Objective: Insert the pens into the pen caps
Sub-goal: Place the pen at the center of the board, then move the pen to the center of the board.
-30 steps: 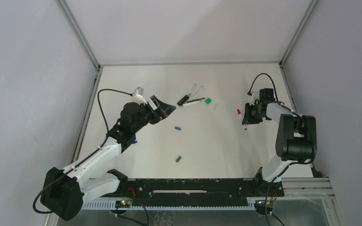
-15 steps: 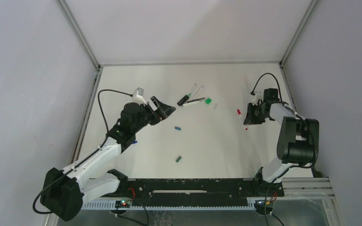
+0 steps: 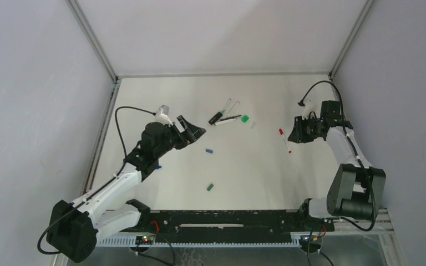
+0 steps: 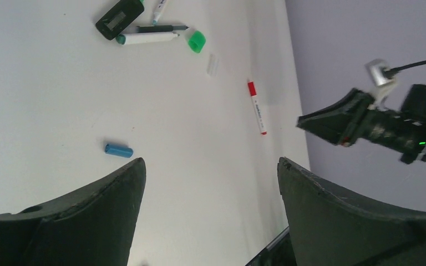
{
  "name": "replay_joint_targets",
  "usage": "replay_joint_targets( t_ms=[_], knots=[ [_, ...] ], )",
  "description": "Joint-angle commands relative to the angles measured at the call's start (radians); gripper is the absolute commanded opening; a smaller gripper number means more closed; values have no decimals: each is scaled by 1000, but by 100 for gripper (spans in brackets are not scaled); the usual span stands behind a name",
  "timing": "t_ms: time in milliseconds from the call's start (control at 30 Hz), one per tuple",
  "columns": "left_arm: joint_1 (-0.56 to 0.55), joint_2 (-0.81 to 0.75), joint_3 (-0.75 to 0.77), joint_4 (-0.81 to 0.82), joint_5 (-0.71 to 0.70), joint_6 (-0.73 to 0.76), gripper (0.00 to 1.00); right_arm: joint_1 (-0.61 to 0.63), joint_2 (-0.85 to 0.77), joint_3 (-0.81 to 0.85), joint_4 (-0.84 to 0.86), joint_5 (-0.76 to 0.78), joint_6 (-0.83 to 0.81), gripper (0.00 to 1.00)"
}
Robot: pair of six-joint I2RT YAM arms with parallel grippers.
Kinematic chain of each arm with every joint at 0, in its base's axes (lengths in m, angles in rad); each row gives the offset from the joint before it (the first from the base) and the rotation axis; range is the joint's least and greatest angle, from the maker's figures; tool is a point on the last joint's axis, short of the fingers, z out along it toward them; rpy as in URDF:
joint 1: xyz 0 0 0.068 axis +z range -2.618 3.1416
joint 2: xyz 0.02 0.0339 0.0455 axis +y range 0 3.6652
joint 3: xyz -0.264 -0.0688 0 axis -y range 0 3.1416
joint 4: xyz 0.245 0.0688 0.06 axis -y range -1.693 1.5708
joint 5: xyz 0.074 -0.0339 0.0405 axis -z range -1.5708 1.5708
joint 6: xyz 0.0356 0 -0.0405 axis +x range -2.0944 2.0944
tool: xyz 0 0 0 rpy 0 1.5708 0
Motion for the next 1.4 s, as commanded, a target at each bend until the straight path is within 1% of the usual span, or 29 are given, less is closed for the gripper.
replay_joint_targets(
  t_ms=[0,233,433,567,600,700,767,833,900,1000,1067,1133,1267,1367],
  knots=[
    [7,-26,26,-56,16,85,91,-8,-79,103,-140,-161,-126,35],
    [8,-113,94,-166,-53,233,91,-8,-144,269,-302,-341,-214,35],
    [9,-212,109,-188,-117,399,91,-8,-158,437,-446,-451,-282,36],
    [9,-230,121,-168,-132,517,91,-9,-144,500,-469,-543,-270,36],
    [9,-227,127,-165,-164,541,91,-9,-137,503,-461,-570,-262,36],
    [9,-197,151,-145,-191,608,92,-9,-89,503,-465,-670,-255,43],
    [11,-159,178,-142,-207,636,94,-8,-53,513,-478,-708,-237,46],
    [15,-109,211,-142,-209,658,96,-8,-13,539,-529,-741,-277,46],
    [23,-47,248,-145,-205,666,99,-8,1,545,-532,-744,-274,47],
    [41,67,326,-164,-166,665,100,-8,12,546,-527,-707,-270,47],
    [55,172,387,-182,-144,657,100,-8,21,544,-530,-672,-279,47],
    [70,266,471,-212,-87,636,100,-8,35,545,-528,-646,-285,47],
    [101,456,628,-298,-17,595,100,-8,64,544,-524,-612,-289,47],
    [110,577,723,-347,20,580,95,-8,89,544,-532,-588,-304,46]
  ],
)
